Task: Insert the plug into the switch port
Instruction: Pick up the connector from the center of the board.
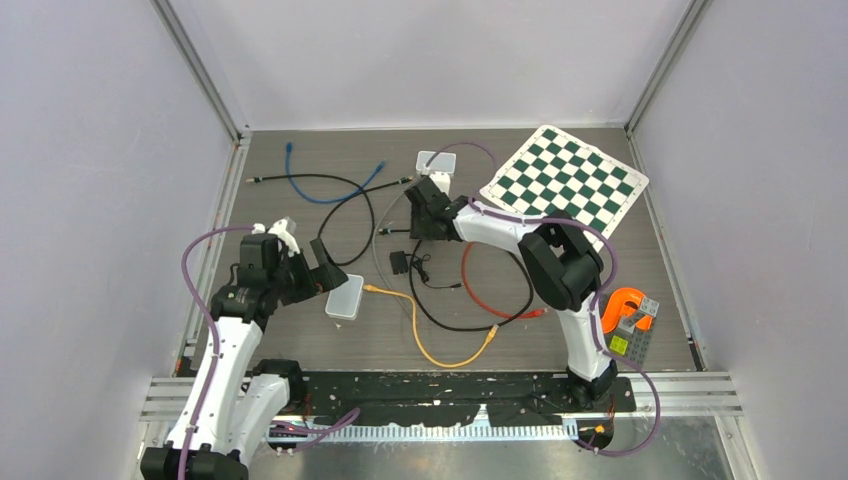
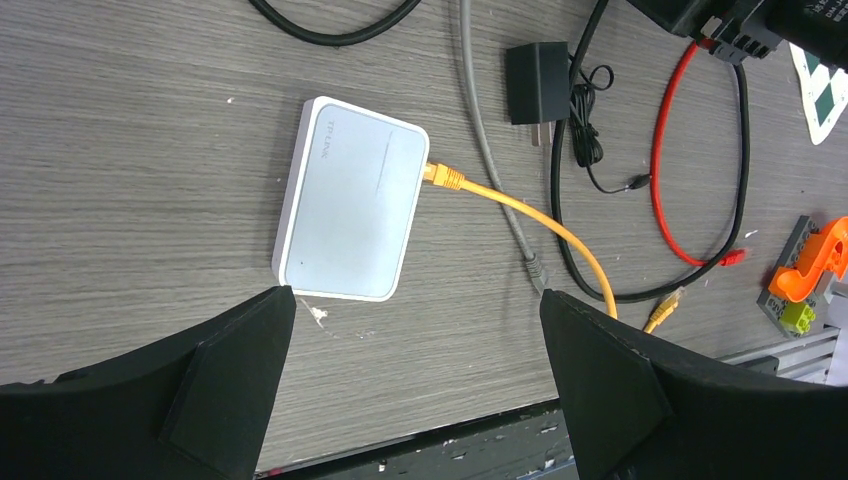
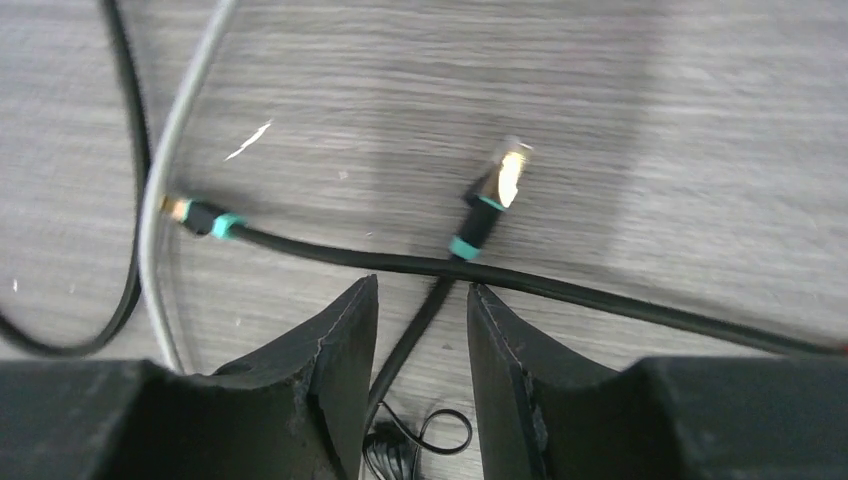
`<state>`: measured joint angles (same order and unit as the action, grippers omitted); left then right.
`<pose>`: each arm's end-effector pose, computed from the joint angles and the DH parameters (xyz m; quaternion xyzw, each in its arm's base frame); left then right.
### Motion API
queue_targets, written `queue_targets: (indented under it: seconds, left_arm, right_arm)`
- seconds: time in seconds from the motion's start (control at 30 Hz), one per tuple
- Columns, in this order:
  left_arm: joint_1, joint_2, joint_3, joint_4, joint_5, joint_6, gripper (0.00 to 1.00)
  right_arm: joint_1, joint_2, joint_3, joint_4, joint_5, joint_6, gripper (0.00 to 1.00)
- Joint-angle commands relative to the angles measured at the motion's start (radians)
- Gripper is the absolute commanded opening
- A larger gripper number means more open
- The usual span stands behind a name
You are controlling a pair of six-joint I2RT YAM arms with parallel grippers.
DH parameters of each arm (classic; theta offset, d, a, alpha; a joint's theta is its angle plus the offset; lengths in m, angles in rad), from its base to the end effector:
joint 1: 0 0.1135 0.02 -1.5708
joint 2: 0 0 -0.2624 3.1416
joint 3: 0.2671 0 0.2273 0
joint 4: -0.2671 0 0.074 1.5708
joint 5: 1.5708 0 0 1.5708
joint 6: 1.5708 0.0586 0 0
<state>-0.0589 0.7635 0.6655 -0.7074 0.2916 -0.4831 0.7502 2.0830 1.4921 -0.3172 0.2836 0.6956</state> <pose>0.1434 -0.0253 0.2394 -0.1402 0.9087 -0.2288 0.3199 0.3362 0.2909 0.1672 0.0204 0.9370 0.1128 0.3299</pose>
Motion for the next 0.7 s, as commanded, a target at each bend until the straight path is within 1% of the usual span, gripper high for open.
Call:
queue_targets:
  seconds: [0.0, 0.03, 0.07, 0.2, 0.37, 0.47, 0.67]
  left_arm:
    - [-0.006, 0.000, 0.005, 0.031, 0.005, 0.004, 0.97]
    - [-0.006, 0.001, 0.004, 0.032, 0.006, 0.001, 0.97]
    - [-0.006, 0.000, 0.003, 0.032, 0.005, 0.001, 0.97]
    - [-0.005, -0.004, 0.004, 0.028, -0.012, 0.000, 0.97]
    - [-0.006, -0.010, 0.004, 0.024, -0.030, -0.001, 0.97]
    - [-0.005, -0.017, 0.004, 0.021, -0.046, -0.001, 0.97]
    - [-0.005, -0.014, 0.007, 0.013, -0.086, -0.003, 0.96]
  right_arm:
    - [-0.007, -0.029, 0.077, 0.080, -0.220, -0.384, 0.46]
    - [-0.011, -0.040, 0.081, 0.079, -0.245, -0.429, 0.47]
    - [-0.019, -0.045, 0.080, 0.079, -0.325, -0.500, 0.47]
    - [-0.041, -0.065, 0.068, 0.116, -0.477, -0.660, 0.50]
    - [-0.044, 0.000, 0.166, 0.029, -0.621, -0.875, 0.50]
    - [-0.051, 0.045, 0.216, -0.035, -0.647, -0.939, 0.51]
    - [-0.056, 0.117, 0.295, -0.090, -0.610, -1.021, 0.51]
